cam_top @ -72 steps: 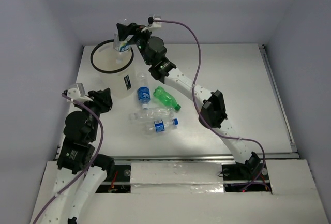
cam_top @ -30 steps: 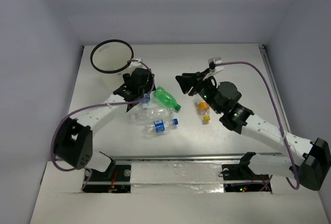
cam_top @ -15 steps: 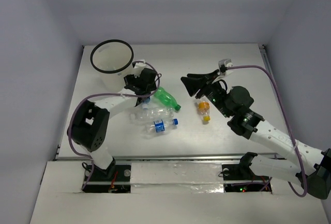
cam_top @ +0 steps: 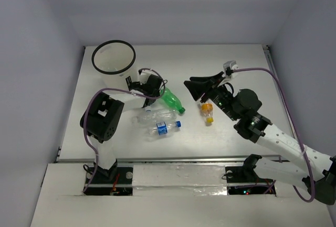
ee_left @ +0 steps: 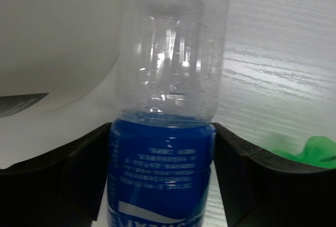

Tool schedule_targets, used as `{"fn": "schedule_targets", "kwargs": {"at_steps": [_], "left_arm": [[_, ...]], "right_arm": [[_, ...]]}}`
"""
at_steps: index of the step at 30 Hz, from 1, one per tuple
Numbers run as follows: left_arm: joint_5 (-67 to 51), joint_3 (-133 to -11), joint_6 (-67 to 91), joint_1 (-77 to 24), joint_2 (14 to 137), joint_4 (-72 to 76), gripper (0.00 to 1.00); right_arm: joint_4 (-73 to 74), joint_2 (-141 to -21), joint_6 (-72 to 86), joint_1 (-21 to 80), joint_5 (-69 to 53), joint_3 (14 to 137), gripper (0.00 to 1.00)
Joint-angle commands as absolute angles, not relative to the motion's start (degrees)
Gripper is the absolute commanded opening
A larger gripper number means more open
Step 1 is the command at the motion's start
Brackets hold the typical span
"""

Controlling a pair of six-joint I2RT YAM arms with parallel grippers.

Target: Put the plastic bottles in the bin

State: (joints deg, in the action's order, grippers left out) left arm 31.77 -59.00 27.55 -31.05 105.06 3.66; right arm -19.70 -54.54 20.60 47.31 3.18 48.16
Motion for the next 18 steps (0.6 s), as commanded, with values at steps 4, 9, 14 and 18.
{"fn": "schedule_targets", "kwargs": {"at_steps": [4, 9, 14, 18], "left_arm": [[31.47, -60.03, 28.48, -31.11, 102.66, 6.33, 0.47], [31.64, -59.85, 28.13, -31.11, 97.84, 5.01, 0.41], [31.55, -59.94, 26.46, -32.96, 91.94, 5.18, 0.37], [31.90, -60.47, 25.23, -35.24, 86.68, 6.15, 0.37]], "right_arm": [[-20.57, -53.43, 20.74, 47.11, 2.63, 48.52, 0.47], [-21.62, -55.19, 21.00, 47.11, 2.37, 48.25, 0.47], [-23.81, -56.77, 21.27, 47.11, 2.72, 47.38, 0.47], [-26.45, -58.88, 21.71, 47.11, 2.20, 46.32, 0.47]]}}
